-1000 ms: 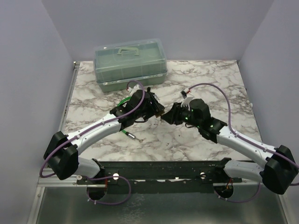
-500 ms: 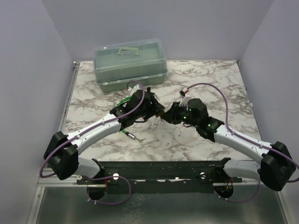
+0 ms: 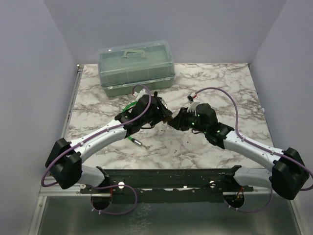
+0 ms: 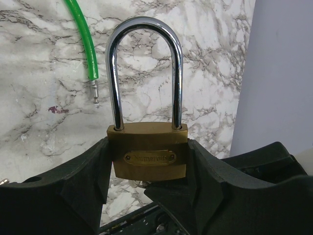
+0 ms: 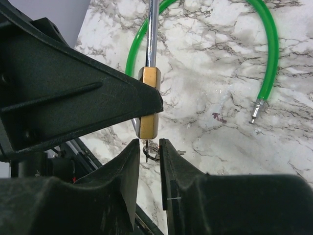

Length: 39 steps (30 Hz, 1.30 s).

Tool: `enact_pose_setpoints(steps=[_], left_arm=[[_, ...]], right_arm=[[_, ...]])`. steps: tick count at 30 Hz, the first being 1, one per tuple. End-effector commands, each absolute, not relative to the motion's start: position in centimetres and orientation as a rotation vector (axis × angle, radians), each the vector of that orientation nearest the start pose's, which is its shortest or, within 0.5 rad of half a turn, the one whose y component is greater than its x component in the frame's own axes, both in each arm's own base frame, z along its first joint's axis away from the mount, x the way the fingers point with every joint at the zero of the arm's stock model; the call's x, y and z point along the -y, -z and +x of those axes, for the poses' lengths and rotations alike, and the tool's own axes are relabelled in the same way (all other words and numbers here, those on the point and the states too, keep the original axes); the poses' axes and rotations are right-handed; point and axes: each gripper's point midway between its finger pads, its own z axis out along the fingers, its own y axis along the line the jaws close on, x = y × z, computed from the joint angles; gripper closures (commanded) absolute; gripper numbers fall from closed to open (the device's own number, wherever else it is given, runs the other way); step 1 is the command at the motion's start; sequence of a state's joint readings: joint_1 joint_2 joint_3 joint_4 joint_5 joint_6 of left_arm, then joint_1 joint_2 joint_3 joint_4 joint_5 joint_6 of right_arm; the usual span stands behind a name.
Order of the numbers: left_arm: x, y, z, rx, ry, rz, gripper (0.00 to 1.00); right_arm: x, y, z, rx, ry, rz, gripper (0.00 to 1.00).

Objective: Unlock with the key

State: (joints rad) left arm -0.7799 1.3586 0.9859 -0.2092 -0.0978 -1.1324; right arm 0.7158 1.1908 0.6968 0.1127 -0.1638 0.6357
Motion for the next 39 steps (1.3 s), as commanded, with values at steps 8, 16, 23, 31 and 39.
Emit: enact_pose_setpoints(steps=[8, 16, 23, 31, 39], left_arm=[[31.1, -22.4, 28.8, -2.141, 1.076, -0.464, 1.0], [31.3, -23.4, 28.2, -2.097, 1.147, -0.436, 1.0], [31.3, -25.5, 27.4, -2.012, 1.246, -0.39, 1.0], [30.9, -27.4, 26.1, -1.905, 1.353, -0.329, 1.0], [30.9, -29.0, 24.4, -1.847, 1.437, -0.235, 1.0]], right_arm=[[-29.0, -16.8, 25.0, -2.093, -1.037, -0.199, 0.92], [-29.3, -18.5, 25.4, -2.049, -1.076, -0.162, 1.0], [-29.6, -20.1, 25.7, -2.009, -1.098, -0.149, 1.0], [-29.6, -20.6, 25.7, -1.987, -1.115, -0.141, 1.0], [-30.1, -22.4, 25.6, -1.931, -1.171, -0.16, 1.0]])
